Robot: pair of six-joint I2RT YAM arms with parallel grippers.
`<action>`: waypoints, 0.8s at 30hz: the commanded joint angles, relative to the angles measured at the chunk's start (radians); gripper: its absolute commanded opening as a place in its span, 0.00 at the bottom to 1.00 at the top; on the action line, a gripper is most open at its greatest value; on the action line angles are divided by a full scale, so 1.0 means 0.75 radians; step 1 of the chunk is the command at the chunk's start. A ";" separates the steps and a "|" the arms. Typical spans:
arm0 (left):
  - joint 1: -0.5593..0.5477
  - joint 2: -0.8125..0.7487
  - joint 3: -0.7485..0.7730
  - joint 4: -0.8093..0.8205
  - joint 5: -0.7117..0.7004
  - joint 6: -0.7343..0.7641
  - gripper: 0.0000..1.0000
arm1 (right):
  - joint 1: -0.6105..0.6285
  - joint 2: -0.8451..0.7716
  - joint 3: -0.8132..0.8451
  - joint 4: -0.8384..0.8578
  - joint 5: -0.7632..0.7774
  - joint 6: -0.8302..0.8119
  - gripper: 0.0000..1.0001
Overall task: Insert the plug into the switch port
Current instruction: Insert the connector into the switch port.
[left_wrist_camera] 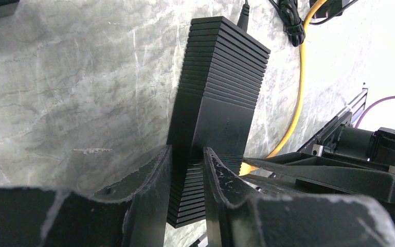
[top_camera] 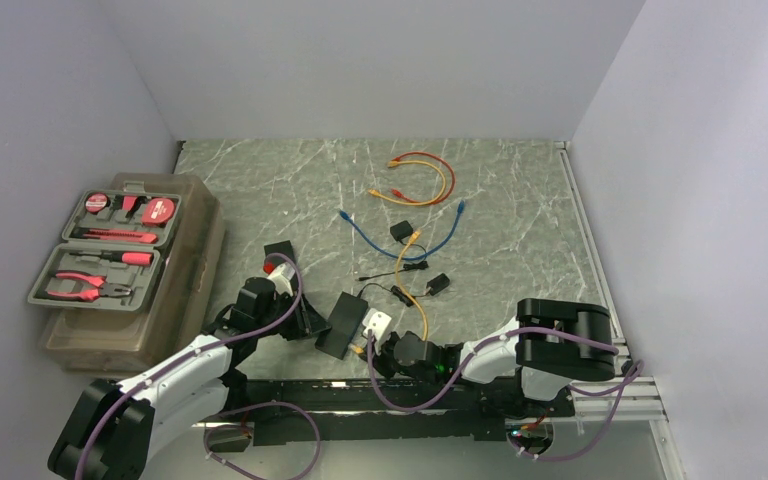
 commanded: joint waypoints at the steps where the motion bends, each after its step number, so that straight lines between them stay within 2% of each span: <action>1: -0.004 0.008 -0.028 -0.026 0.000 0.007 0.31 | 0.008 0.004 0.036 0.075 0.015 -0.019 0.00; 12: -0.005 0.017 -0.043 -0.003 0.004 0.003 0.31 | 0.027 -0.077 0.049 -0.002 0.051 -0.083 0.00; 24: -0.005 0.024 -0.049 0.010 0.013 0.003 0.31 | 0.030 -0.016 0.079 0.046 0.077 -0.153 0.00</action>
